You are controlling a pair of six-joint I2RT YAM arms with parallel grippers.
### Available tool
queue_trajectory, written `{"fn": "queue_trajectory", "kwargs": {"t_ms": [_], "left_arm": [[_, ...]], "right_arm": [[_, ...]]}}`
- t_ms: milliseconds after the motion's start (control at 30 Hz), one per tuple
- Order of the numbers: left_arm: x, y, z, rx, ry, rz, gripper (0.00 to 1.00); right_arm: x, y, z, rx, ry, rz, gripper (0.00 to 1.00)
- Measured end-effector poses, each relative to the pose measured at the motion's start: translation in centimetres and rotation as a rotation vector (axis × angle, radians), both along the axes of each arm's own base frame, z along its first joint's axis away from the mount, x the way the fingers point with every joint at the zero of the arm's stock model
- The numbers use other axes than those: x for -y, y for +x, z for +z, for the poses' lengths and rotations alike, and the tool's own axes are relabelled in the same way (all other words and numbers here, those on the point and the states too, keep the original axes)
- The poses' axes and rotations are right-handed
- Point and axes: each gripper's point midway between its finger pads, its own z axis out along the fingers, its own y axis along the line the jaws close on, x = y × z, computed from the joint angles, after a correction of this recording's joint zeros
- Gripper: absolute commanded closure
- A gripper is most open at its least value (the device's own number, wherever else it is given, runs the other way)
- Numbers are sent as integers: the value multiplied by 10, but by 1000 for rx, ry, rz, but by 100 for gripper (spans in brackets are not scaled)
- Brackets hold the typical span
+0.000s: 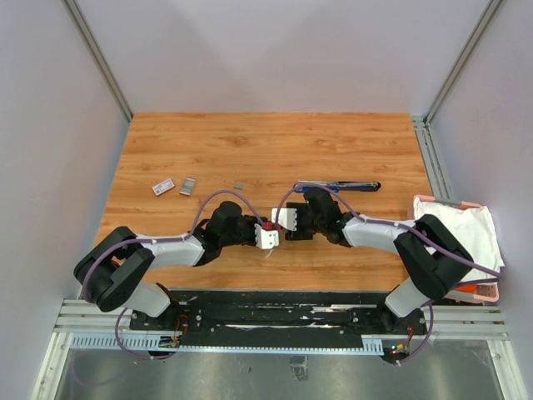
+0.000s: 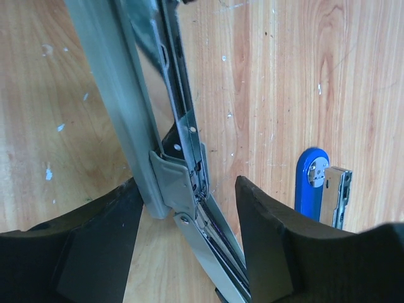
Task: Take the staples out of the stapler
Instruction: Unload the staple at the center of the board.
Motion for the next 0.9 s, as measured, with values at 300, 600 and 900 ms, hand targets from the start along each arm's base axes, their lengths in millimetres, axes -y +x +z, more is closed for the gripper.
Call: {"fn": "queue_trajectory", "kwargs": {"t_ms": [300, 600, 900], "left_arm": [[4, -9, 6, -27, -88, -11, 70], [4, -11, 9, -19, -115, -9, 75], [6, -8, 22, 18, -148, -13, 75]], "right_arm": [[-2, -7, 6, 66, 43, 63, 39], [-8, -11, 9, 72, 74, 96, 39], [-12, -9, 12, 98, 82, 126, 50]]}}
